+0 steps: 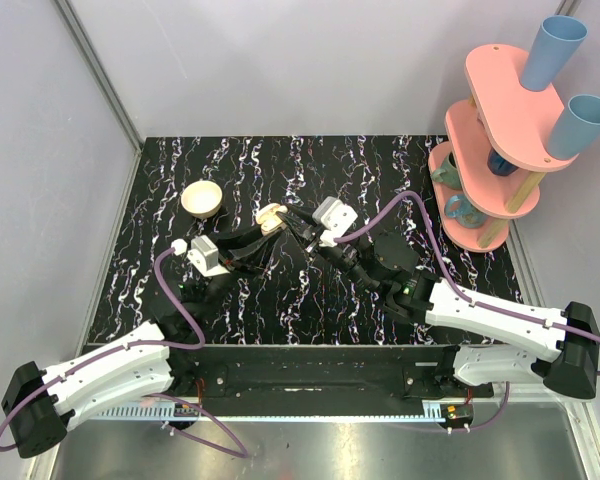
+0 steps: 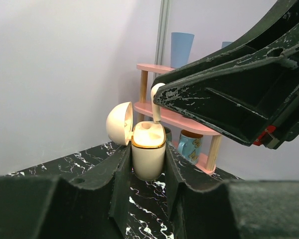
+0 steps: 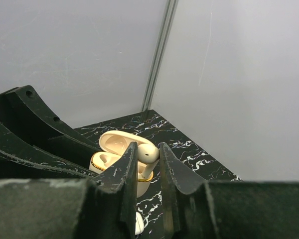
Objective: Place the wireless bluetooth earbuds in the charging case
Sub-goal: Insert the right earbud into the right side groove of the charging case.
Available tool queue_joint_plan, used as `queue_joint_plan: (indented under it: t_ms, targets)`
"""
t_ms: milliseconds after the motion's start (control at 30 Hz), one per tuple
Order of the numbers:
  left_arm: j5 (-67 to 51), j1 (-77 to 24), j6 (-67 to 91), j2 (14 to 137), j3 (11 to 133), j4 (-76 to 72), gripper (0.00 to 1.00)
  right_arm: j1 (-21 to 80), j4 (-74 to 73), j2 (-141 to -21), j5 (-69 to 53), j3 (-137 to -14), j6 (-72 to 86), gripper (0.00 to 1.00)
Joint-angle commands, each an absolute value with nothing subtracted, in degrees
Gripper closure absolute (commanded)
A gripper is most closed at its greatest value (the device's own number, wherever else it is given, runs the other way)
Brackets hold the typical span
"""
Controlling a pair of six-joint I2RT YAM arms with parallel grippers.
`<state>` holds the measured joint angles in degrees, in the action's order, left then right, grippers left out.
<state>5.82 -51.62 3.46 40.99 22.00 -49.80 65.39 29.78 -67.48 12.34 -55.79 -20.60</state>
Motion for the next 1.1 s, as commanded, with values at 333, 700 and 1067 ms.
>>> queue_joint_plan:
  t_ms: [333, 700, 1067]
  targets:
    - [6.1, -51.7, 4.7, 41.5, 23.9, -51.9, 1.00, 65.8, 34.2, -68.6, 12.0, -56.6, -20.7, 0.97]
    - [6.6, -51.7, 4.6, 40.7, 23.5, -52.8, 1.00, 65.8, 32.4, -68.6, 12.7, -56.2, -20.8, 0.97]
    - [7.7, -51.7, 3.6, 39.8, 23.5, -52.3, 1.00, 65.8, 23.7, -67.9, 9.5, -58.2, -22.6, 0.98]
